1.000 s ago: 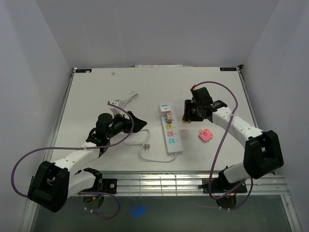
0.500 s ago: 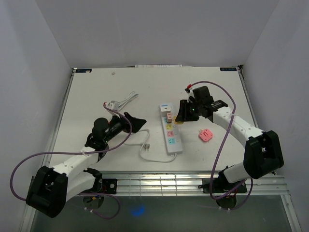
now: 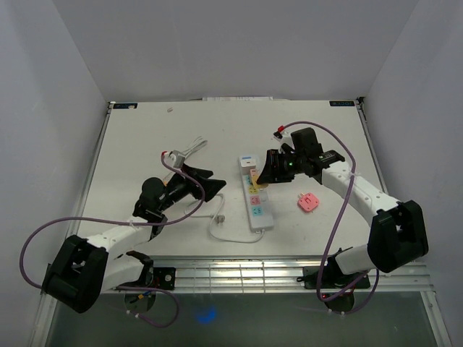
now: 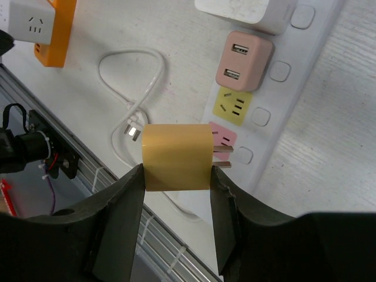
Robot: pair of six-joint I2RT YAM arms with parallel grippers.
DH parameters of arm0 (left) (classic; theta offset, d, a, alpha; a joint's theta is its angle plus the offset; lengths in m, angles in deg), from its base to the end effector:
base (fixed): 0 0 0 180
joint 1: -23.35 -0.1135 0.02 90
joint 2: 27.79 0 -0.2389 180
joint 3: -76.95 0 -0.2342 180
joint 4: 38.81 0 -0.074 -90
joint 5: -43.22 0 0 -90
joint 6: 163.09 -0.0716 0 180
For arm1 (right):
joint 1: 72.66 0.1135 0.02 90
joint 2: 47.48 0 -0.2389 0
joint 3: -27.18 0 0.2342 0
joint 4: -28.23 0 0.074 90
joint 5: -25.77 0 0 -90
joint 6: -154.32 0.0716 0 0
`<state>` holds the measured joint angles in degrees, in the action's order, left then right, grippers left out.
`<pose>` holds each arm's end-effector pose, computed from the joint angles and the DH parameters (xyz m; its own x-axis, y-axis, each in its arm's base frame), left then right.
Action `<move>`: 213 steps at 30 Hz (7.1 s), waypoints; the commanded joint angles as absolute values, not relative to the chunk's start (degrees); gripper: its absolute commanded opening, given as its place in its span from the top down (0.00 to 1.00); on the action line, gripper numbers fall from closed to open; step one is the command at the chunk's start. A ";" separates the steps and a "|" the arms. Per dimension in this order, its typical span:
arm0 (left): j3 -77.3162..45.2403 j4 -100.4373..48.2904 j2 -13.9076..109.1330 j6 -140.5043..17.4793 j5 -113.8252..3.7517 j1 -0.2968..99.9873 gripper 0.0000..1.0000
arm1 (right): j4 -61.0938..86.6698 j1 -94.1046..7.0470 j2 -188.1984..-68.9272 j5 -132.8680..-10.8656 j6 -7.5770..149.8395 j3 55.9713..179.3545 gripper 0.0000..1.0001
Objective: Insert the plug
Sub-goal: Pick up the plug from the center of the board, then insert the plug into the socket.
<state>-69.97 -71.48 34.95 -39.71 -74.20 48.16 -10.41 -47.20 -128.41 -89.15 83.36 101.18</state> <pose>0.2144 -0.1354 0.2172 -0.3948 -0.3555 -0.8472 0.6858 0.4996 -0.5292 0.2688 0.1614 0.2219 -0.8235 -0.0644 -0.5636 -0.4099 0.7543 0.5128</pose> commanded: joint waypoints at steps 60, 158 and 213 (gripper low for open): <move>-62.37 -97.53 53.33 -73.97 -89.23 61.75 0.19 | 12.41 -48.05 -122.98 -118.54 105.36 92.74 0.88; -51.57 -89.01 68.09 -80.65 -93.18 62.28 1.00 | 7.41 -59.56 -116.21 -104.57 94.64 89.05 0.05; -42.07 -80.75 83.04 -88.73 -96.43 59.64 1.00 | 7.41 -53.41 -133.44 -104.57 83.92 91.60 0.64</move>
